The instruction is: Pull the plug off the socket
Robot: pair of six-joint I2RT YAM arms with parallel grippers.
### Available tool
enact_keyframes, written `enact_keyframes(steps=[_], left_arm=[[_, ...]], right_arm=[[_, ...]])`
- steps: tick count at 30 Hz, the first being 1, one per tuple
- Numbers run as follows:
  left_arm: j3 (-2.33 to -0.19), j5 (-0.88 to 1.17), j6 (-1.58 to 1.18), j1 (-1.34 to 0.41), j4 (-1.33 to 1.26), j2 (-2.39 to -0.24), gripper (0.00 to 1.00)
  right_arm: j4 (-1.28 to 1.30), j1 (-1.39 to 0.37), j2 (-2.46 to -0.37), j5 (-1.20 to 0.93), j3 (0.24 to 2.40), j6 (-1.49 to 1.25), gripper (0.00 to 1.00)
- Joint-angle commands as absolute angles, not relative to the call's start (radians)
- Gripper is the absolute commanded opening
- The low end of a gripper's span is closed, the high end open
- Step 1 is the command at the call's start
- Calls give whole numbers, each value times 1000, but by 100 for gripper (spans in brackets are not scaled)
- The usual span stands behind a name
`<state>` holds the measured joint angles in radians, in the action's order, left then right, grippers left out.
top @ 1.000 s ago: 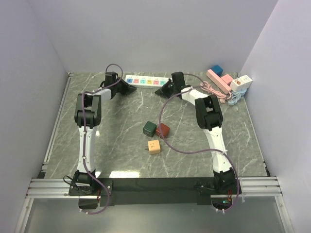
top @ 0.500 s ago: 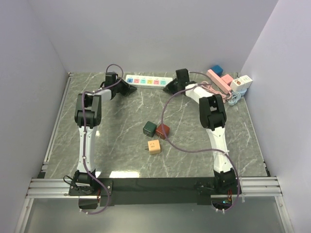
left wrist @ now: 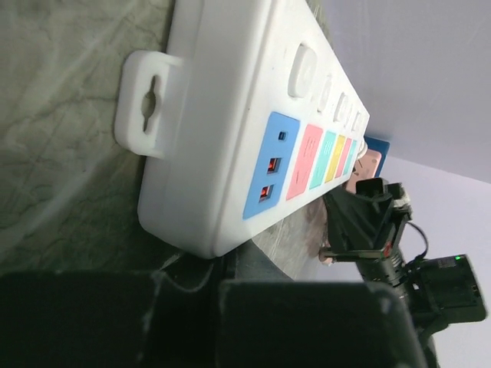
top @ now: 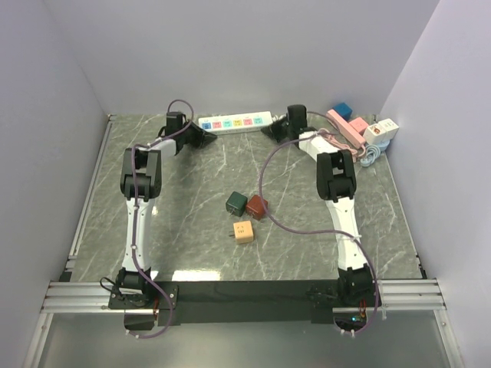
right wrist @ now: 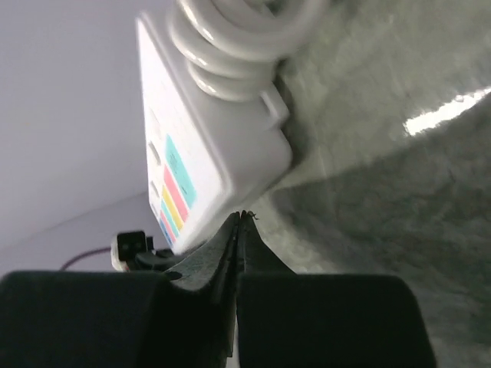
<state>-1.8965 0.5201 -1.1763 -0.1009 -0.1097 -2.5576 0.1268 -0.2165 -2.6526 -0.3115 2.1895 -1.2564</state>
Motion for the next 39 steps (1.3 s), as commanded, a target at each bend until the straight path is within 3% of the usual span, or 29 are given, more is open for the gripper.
enact_keyframes(steps=[1, 5, 10, 13, 16, 17, 19, 21, 23, 26, 30, 39], left_arm=[[-1922, 529, -1183, -83, -137, -2551, 1], [-1911, 534, -1184, -66, -156, -2546, 1], [-1898, 560, -1143, -51, -172, -2505, 1], [-1858, 574, -1138, -41, -205, -2461, 2], [-1835, 597, -1124, -38, -196, -2422, 5], [-1818, 600, -1114, -38, -202, -2383, 9], [-1746, 600, -1100, -40, -209, -2329, 16], [-1695, 603, -1075, -41, -213, -2246, 33], [-1635, 604, -1043, -41, -192, -2168, 48], [-1560, 606, -1014, -44, -146, -2065, 59], [-1513, 604, -924, -69, -4, -1964, 65], [-1367, 532, -723, -144, 175, -1810, 67]], right_arm=[[-63, -216, -2515, -409, 2028, -1253, 0], [-161, -216, -2376, -466, 1792, -1185, 0], [-46, -209, -2183, -489, 1686, -988, 0], [142, -203, -2064, -363, 1637, -806, 14], [260, -184, -1929, -174, 1556, -714, 41], [303, -181, -1898, -125, 1536, -692, 57], [357, -167, -1836, -14, 1517, -642, 69], [446, -134, -1827, 110, 1535, -624, 79], [559, -89, -1856, 197, 1607, -620, 80], [699, -23, -1936, 248, 1722, -679, 80], [738, 63, -2015, 224, 1772, -761, 81], [801, 141, -2199, 143, 1940, -825, 81]])
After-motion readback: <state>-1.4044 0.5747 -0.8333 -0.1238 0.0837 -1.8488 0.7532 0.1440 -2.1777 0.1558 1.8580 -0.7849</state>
